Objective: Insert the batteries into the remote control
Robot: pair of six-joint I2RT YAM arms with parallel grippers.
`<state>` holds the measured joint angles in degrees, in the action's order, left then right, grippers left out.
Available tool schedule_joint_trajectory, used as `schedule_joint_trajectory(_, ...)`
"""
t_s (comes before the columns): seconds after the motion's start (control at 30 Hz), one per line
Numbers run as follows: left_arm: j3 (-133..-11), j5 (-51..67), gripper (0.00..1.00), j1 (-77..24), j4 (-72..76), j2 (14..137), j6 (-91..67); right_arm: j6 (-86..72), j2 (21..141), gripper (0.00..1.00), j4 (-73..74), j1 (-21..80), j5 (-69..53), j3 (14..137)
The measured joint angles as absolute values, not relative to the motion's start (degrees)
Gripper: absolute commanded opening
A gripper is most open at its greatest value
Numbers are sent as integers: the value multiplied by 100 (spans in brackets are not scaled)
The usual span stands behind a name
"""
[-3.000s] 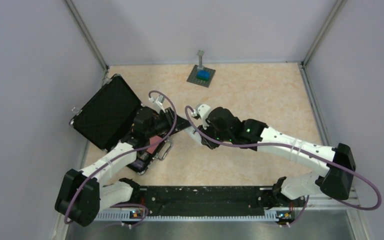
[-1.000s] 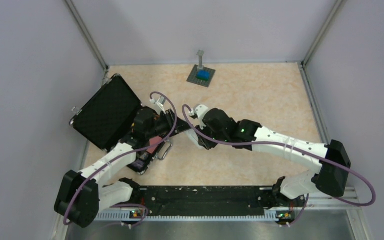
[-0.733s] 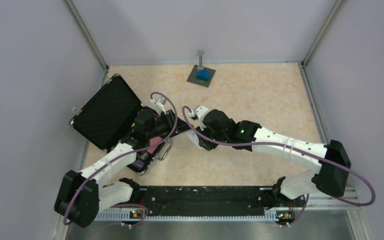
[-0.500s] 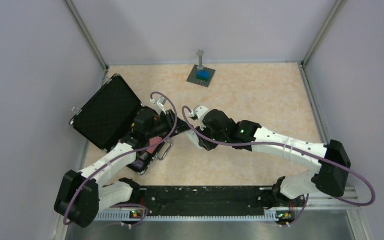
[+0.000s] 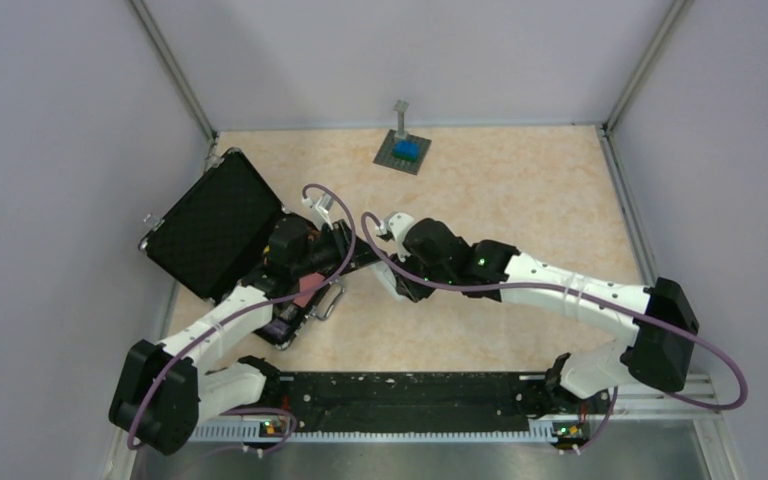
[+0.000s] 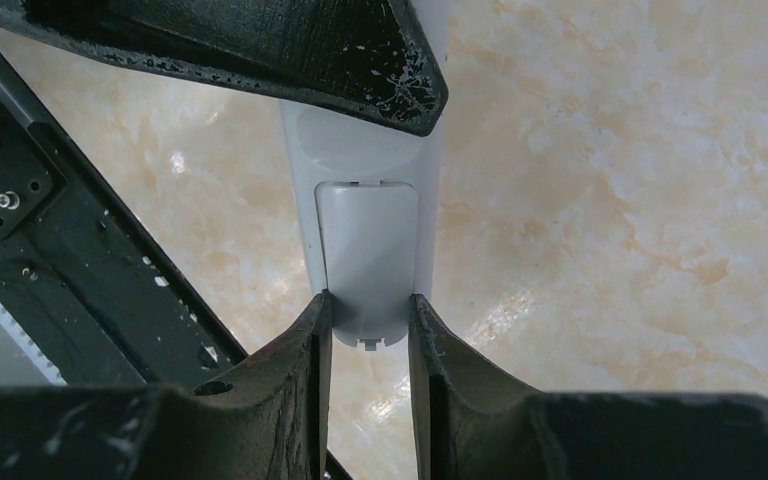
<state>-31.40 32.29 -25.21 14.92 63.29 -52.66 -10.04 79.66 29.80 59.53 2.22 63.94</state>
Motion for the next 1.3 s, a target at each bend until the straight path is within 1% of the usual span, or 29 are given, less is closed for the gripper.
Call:
schedule_joint_trajectory(0.53, -3140, 3173, 0, -2508, 1492, 6329, -5196, -1103, 8226, 22, 3135, 5953, 189, 6667)
schedule_joint_trajectory(0.7, -3138, 3153, 0, -2499, 1485, 6329, -5122, -1162, 8333, 24, 3232, 5953, 209, 6777)
schedule_joint_trajectory(0.93, -3140, 3142, 0, -2499, 1470, 6326, -5131, -1317, 8392, 31, 3321, 5955, 228, 6860)
schedule_joint_trajectory(1.1, -3140, 3142, 0, -2499, 1372, 6309, -5179, -1444, 8407, 39, 3352, 5964, 231, 6871)
schedule_joint_trajectory(1.23, -3140, 3153, 0, -2497, 1299, 6261, -5231, -1522, 8407, 47, 3347, 5964, 248, 6875)
schedule_joint_trajectory(1.27, -3140, 3192, 0, -2488, 1284, 6246, -5258, -1553, 8407, 51, 3350, 5964, 274, 6875)
schedule_joint_trajectory(1.3, -3140, 3194, 0, -2488, 1284, 6246, -5258, -1553, 8407, 53, 3350, 5964, 274, 6875)
